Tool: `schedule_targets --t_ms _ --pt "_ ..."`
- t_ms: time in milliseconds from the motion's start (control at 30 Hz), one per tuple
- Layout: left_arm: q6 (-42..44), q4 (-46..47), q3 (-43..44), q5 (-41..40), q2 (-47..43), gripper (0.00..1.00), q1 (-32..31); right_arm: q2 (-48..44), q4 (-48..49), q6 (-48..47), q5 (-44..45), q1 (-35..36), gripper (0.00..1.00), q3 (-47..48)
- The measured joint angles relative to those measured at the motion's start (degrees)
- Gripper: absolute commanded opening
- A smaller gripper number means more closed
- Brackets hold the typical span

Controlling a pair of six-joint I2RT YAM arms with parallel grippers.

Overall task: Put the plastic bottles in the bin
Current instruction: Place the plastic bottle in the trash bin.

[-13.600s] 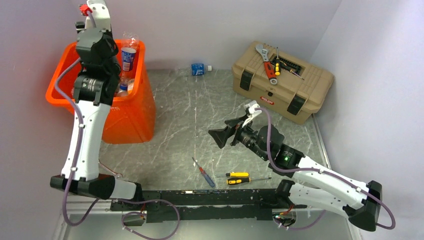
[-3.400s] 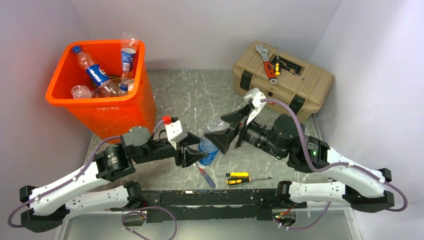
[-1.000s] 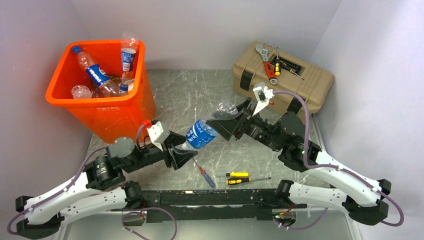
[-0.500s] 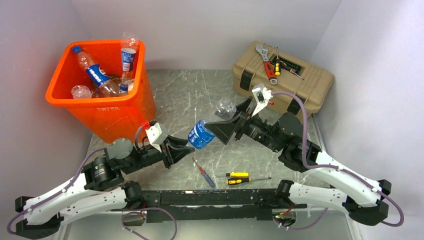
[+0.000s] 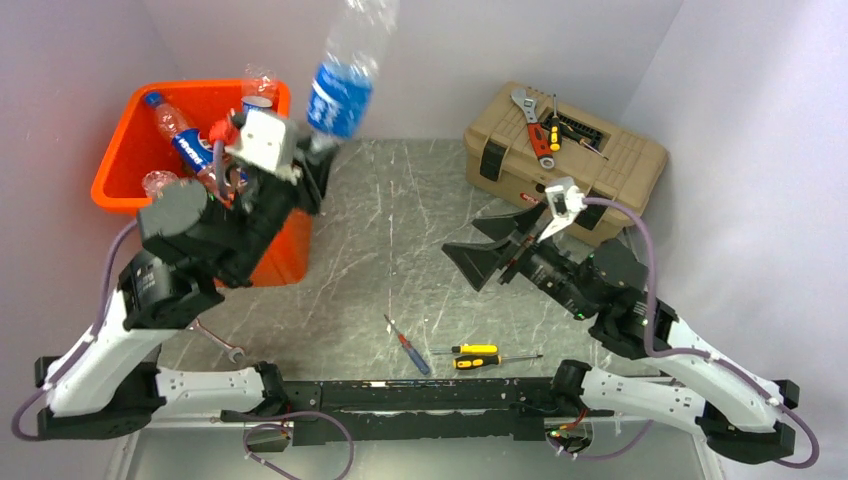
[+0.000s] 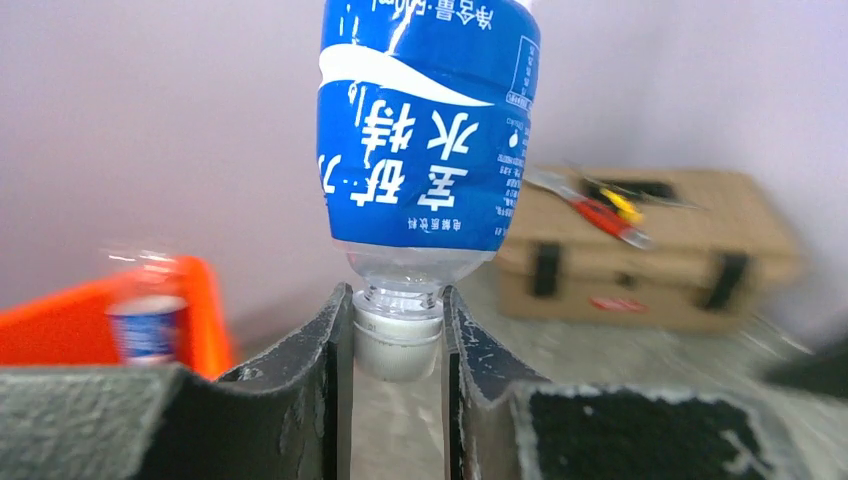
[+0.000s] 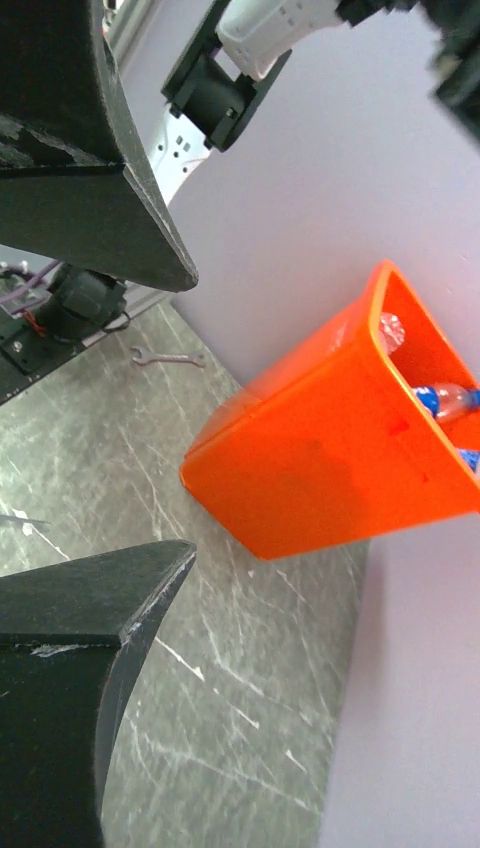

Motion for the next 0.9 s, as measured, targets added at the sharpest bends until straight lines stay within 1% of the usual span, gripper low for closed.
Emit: schedule_targets --t_ms 67,133,167,200,233,300,400,467,567,633,700,800,833,900 --pt "7.32 2.10 8.63 -8.52 5.88 0.00 0.09 -1.53 -0.13 -0.20 1.31 0.00 1.00 -0.94" --pt "13.77 4.20 13.75 -15.56 10.16 0.00 1.20 -2.93 -0.35 -0.33 2.43 0.00 1.00 -1.88" --pt "15.65 3.91 16.09 -18.05 11.96 0.00 2.38 -3.19 -0.37 -0.42 2.86 0.00 1.00 -2.25" --pt "16.26 2.62 18.29 -19.69 13.70 0.00 3.89 -3.21 -0.35 -0.44 3.08 0.00 1.00 -2.54" --pt "15.76 -0.92 21.59 -20.33 16.04 0.00 6.62 -3.10 -0.33 -0.44 3.30 0.00 1.00 -3.04" --pt "13.68 -7.78 27.15 -20.31 20.22 0.00 14.53 -2.71 -0.37 -0.44 3.37 0.00 1.00 -4.13" --pt "7.87 -16.85 26.25 -18.45 21.68 0.00 28.17 -1.90 -0.39 -0.44 3.34 0.00 1.00 -5.44" --pt "3.43 -21.59 25.00 -14.86 22.05 0.00 37.53 -1.20 -0.50 -0.44 3.19 0.00 1.00 -5.77" --pt "-3.43 -25.16 21.22 -10.69 21.42 0.00 50.18 -0.15 -0.81 -0.44 2.32 0.00 1.00 -5.79" --pt "-7.04 -25.99 17.66 -8.70 20.44 0.00 55.08 -0.11 -0.81 -0.42 1.86 0.00 1.00 -5.84" --pt "-9.68 -25.66 13.84 -7.30 18.97 0.00 57.81 -0.24 -0.79 -0.42 1.75 0.00 1.00 -5.97" --pt "-12.70 -23.50 6.12 -5.99 16.11 0.21 60.22 -0.46 -0.79 -0.42 1.75 0.00 1.00 -6.58" --pt "-13.42 -23.12 3.98 -5.64 15.34 0.31 60.61 -0.48 -0.81 -0.44 1.77 0.00 1.00 -6.82" --pt "-14.40 -22.58 1.07 -5.22 14.32 0.57 60.94 -0.52 -0.81 -0.44 1.79 0.00 1.00 -7.26"
